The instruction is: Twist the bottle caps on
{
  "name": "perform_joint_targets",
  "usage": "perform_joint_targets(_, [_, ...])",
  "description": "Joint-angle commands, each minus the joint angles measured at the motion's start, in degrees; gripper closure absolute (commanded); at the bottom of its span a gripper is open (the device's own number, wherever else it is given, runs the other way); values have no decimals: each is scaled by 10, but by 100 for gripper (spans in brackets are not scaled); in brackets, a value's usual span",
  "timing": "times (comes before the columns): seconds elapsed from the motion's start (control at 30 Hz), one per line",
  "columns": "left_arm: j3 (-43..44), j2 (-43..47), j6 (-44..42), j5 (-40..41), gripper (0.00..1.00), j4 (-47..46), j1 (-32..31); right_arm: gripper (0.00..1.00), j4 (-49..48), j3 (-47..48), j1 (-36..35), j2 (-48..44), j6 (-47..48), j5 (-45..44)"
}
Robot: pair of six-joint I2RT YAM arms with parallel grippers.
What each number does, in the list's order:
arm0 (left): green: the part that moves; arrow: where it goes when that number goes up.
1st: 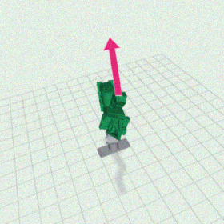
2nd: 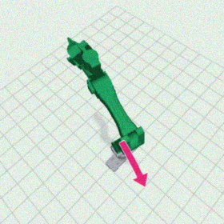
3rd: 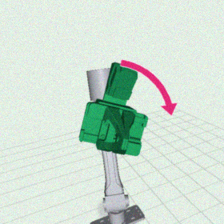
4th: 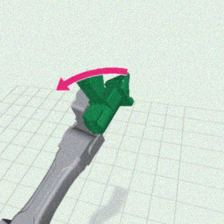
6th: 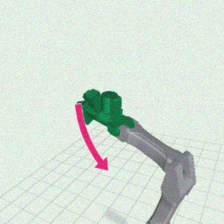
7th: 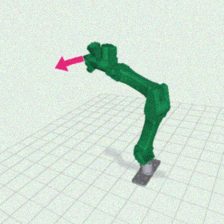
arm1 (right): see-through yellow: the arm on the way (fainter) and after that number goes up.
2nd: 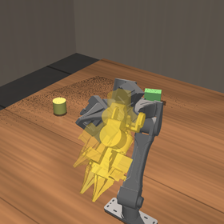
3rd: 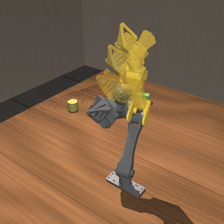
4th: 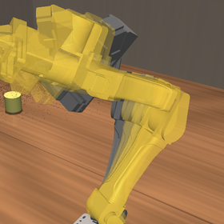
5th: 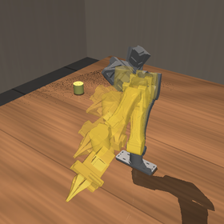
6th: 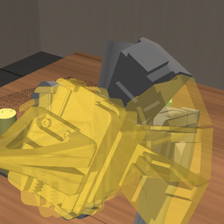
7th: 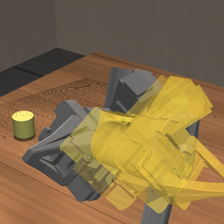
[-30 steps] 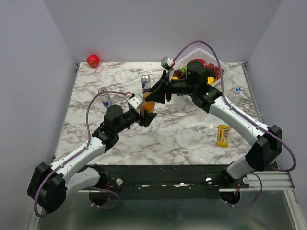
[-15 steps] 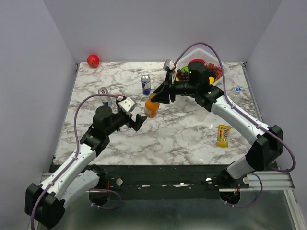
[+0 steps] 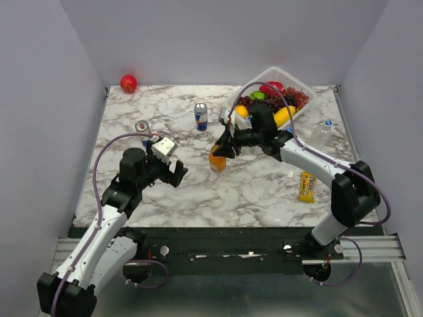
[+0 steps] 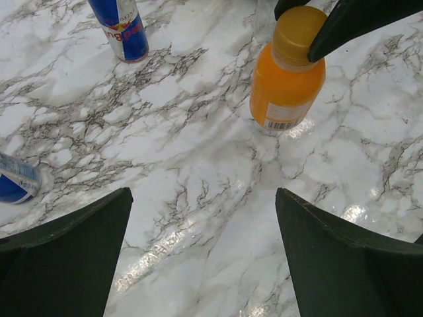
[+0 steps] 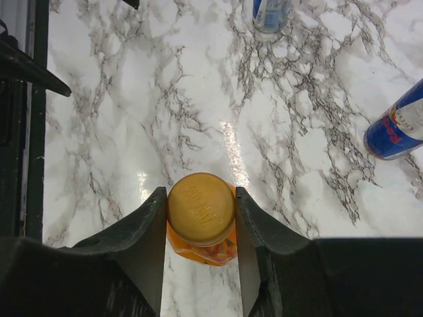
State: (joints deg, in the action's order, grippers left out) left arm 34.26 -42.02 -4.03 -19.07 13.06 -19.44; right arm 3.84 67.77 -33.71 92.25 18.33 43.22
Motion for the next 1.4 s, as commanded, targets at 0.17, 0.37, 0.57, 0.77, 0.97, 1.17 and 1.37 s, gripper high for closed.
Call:
perform_joint_targets(0.17, [1,-10,21,15,1,-7,5,79,-89,-33,15,45,33,-21])
perform_joint_targets(0.37, [3,-16,20,14,1,-3,9,78,-134,-47,16,65,22,-9])
perform_joint_targets(0.57, [8,-16,17,13,1,10,12,74,-162,-69,20,72,3,-9])
perform_joint_targets(0.77, [2,-15,14,4,1,11,16,61,-172,-93,21,63,-4,-12])
perform_joint_targets(0.97, [-2,-23,17,-12,1,-1,16,39,-161,-98,21,55,-2,-26])
perform_joint_targets(1.17, [-7,-28,16,-19,1,-8,17,17,-161,-99,21,43,0,-37])
perform_joint_targets(1.37, [-10,-32,15,-9,1,-24,17,1,-80,-63,21,-27,17,-51])
